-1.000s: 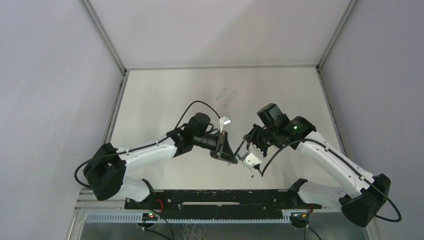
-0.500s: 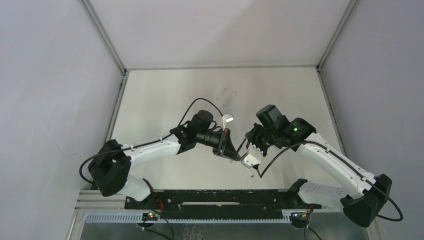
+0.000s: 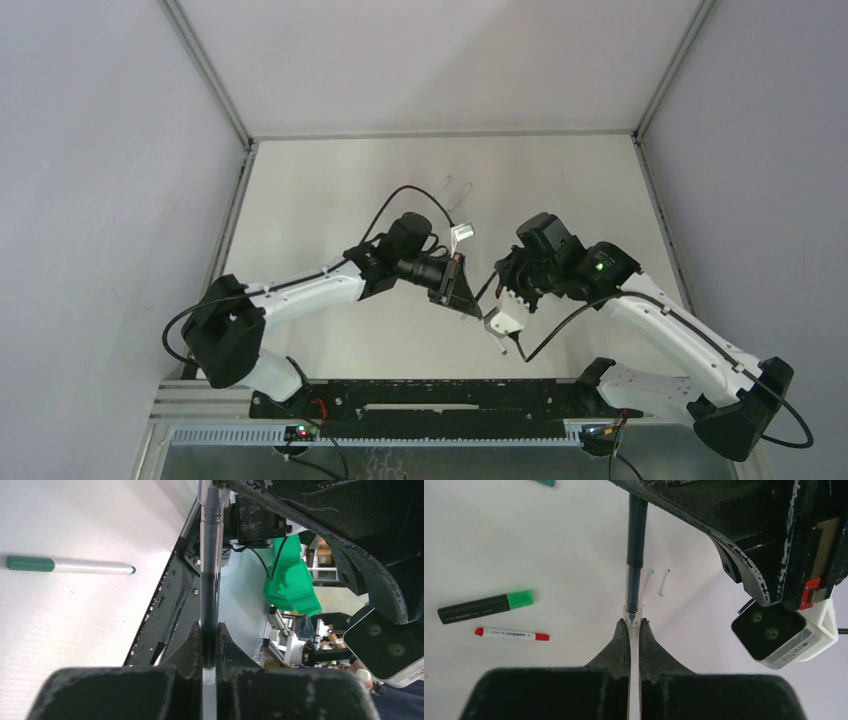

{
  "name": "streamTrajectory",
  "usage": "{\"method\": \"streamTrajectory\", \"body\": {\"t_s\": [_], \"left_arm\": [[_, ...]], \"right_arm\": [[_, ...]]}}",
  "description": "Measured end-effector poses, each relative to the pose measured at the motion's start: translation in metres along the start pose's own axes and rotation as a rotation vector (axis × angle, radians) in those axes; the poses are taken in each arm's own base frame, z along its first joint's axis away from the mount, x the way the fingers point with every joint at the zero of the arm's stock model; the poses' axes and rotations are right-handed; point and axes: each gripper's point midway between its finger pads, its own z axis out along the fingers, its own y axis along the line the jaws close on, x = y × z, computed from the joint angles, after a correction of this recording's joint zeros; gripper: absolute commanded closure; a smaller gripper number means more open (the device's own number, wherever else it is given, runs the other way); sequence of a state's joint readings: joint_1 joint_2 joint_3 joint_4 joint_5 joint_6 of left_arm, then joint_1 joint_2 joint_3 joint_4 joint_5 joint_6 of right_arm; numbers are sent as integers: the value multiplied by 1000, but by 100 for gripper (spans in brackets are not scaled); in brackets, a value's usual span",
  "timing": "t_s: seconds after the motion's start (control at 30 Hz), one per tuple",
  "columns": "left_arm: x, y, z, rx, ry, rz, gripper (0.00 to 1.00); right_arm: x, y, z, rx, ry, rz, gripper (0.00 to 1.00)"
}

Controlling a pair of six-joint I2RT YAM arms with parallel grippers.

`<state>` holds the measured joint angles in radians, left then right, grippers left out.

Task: Insert the pens into the pen caps
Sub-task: Insert the pen cap onto the pen.

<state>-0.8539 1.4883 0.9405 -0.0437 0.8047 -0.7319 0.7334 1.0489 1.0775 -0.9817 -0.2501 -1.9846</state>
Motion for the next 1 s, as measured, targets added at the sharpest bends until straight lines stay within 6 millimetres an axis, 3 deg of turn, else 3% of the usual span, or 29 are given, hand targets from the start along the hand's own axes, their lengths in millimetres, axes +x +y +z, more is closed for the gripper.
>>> {"method": "streamTrajectory", "body": {"t_s": [0.37, 0.53, 0.87, 1.0], "left_arm": [[-11, 22, 9, -73, -15, 179, 100], [-26, 31, 11, -111, -75, 298, 100], [-46, 44, 21, -122, -162, 439, 100], [-59, 52, 21, -142, -216, 465, 100]], "right_arm": [[3, 7, 2, -48, 151, -96, 99], [15, 4, 1, -66, 244, -102, 96], [28, 5, -1, -110, 345, -116, 79], [24, 7, 5, -134, 327, -130, 71]]}}
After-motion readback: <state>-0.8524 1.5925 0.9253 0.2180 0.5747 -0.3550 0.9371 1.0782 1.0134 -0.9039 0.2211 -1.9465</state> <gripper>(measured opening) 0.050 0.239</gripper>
